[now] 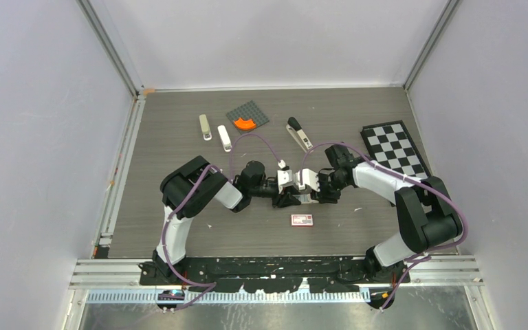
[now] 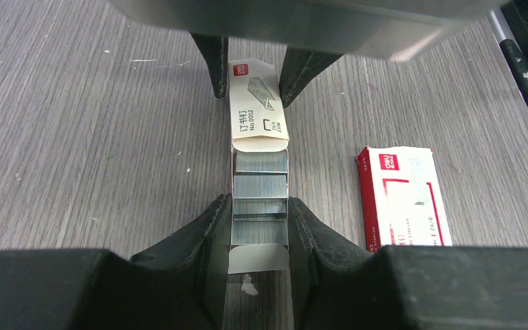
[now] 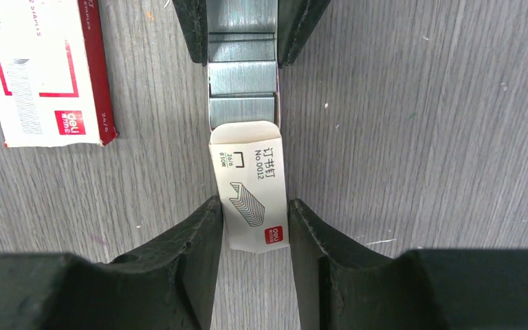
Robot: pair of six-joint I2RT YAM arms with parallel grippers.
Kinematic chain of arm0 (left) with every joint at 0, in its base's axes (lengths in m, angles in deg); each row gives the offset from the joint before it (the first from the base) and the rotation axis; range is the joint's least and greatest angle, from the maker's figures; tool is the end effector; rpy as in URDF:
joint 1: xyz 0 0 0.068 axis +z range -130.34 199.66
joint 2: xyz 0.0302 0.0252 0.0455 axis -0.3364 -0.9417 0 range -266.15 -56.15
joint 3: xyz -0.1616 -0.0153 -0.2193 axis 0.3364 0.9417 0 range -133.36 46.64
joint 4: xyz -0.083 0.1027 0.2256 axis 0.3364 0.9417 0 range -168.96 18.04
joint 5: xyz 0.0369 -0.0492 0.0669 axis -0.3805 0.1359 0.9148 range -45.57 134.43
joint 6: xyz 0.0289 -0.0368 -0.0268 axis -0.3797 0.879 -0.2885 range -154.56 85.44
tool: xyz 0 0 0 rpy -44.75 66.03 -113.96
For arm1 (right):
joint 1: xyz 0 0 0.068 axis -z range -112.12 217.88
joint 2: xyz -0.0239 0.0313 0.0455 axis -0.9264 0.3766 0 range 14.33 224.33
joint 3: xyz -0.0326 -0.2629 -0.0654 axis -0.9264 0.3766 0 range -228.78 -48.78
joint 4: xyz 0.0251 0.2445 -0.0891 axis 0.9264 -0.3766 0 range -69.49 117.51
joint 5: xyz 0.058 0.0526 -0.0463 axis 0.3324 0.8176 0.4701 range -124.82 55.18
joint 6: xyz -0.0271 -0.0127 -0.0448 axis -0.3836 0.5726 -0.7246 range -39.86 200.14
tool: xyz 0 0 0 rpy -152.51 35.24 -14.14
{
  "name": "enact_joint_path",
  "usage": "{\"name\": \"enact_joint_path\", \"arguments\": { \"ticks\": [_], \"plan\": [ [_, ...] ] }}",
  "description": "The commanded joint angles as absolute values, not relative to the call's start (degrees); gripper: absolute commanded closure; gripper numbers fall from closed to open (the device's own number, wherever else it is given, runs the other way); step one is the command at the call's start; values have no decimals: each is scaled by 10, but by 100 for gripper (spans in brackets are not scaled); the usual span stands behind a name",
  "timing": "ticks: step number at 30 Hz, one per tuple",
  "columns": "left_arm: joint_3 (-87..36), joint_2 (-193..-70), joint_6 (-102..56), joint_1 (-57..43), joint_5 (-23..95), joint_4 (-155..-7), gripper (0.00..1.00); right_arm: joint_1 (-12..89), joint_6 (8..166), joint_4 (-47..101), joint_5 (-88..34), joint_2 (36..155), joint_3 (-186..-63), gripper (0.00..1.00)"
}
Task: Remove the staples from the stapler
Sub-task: Close the staple box at the center of the board.
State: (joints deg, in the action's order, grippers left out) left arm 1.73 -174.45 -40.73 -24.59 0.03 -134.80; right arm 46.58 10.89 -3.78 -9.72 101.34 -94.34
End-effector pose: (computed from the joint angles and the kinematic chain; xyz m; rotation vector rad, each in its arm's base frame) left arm 0.2457 -0.2742 0.0984 1.3050 1.4569 -1.1706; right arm 0.2378 0.1089 0.1585 -1.9586 1.8130 0.3779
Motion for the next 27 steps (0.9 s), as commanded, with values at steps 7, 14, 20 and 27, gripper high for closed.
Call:
{"name": "enact_joint_path", "arguments": {
  "ticks": [7, 14, 20, 27],
  "plan": [
    [5, -1757, -408, -252, -7, -1332, 67, 447, 103, -28, -101, 1029, -939, 57],
    [2, -1759, -407, -252, 0, -1329, 67, 440, 104, -30, -102, 1031, -941, 58],
    [-3, -1761, -403, -252, 14, -1318, 67, 436, 107, -37, -111, 1039, -948, 55],
    [-5, -1760, -406, -252, 17, -1310, 67, 437, 128, -45, -106, 1035, -959, 45]
  ]
}}
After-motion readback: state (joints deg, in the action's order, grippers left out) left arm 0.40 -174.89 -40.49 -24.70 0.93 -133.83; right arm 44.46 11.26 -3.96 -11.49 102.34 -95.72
